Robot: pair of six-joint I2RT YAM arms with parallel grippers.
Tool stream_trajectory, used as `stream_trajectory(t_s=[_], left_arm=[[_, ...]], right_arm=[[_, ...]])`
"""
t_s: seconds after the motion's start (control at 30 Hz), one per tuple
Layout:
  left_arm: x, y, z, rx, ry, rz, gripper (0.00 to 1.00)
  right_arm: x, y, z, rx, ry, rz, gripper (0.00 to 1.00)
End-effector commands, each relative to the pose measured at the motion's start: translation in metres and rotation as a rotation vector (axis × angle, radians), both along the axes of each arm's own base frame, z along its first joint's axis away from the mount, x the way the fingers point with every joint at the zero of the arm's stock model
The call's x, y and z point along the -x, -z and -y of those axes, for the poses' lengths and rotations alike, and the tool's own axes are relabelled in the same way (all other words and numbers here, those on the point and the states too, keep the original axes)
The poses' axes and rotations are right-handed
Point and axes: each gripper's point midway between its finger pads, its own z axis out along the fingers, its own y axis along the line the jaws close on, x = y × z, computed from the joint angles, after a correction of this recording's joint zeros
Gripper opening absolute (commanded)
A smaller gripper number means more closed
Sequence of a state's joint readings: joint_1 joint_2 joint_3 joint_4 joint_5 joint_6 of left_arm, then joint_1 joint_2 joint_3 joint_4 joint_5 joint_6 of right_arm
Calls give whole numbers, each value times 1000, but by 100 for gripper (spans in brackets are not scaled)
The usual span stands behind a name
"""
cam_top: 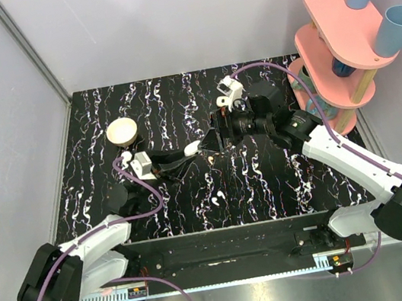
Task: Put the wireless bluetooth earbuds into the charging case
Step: Open the charging case.
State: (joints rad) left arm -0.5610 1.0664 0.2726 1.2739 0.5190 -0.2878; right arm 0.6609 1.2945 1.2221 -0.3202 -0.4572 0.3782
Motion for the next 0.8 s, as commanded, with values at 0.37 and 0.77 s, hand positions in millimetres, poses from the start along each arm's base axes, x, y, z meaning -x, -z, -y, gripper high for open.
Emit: stream_trajectory(t_s=[0.37, 0.77], left_arm=[[53, -99, -22, 238, 52, 395, 0], [50, -99, -21, 243, 48, 382, 0]], right_arm=[[-7, -18, -6, -28, -13, 57, 94], [6, -16, -11, -17, -110, 106, 89]])
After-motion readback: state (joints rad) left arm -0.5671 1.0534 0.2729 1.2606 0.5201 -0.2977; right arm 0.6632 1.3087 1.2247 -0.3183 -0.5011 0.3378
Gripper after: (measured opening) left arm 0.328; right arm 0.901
